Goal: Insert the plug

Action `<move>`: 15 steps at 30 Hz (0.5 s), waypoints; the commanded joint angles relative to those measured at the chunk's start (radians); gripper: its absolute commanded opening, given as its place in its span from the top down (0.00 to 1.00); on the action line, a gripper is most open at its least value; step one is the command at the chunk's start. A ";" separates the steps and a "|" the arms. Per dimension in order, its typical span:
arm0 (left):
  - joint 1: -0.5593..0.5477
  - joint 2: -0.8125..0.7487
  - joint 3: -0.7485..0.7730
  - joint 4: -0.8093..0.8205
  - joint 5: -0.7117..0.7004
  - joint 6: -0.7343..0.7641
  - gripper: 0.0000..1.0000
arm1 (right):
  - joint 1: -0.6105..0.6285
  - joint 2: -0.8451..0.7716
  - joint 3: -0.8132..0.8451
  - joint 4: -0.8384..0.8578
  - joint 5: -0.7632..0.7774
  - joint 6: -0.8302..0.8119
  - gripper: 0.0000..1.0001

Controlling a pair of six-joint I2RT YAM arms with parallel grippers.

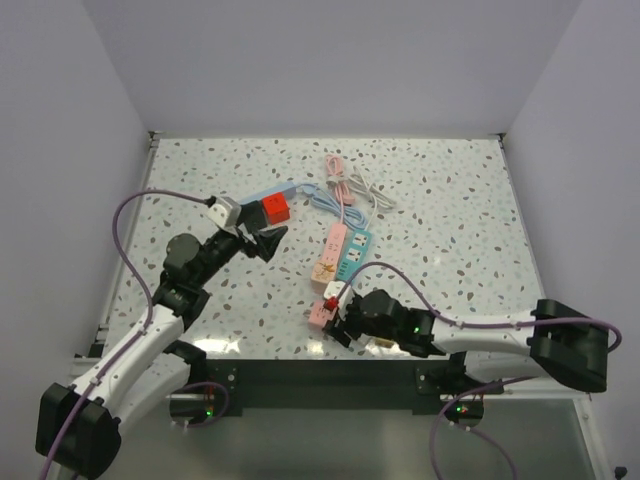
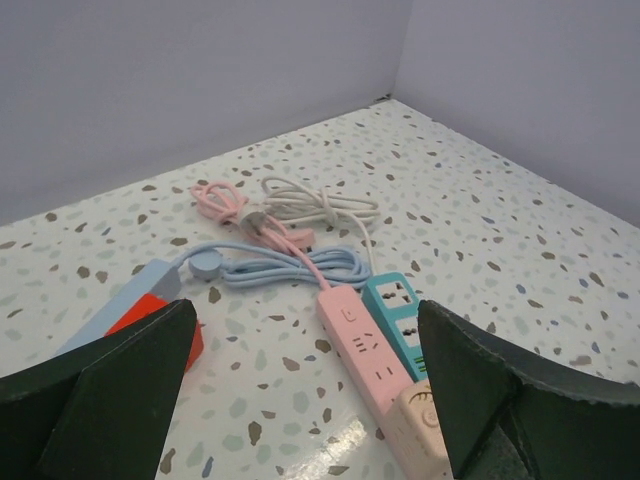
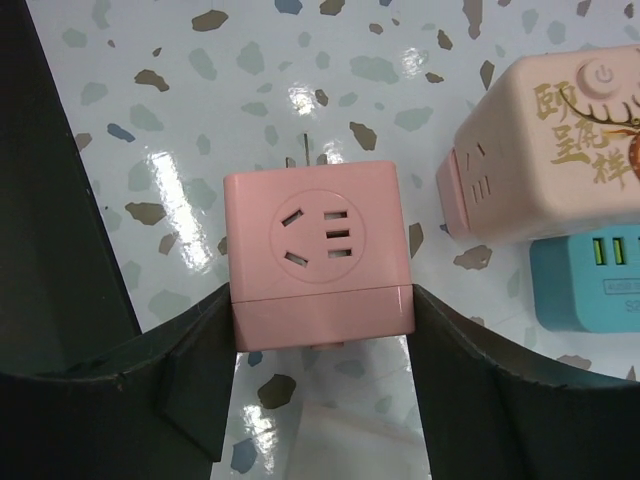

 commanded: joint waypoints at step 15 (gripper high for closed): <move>-0.002 -0.018 0.023 0.119 0.943 0.193 0.00 | 0.004 -0.245 0.408 -0.528 0.035 -0.183 1.00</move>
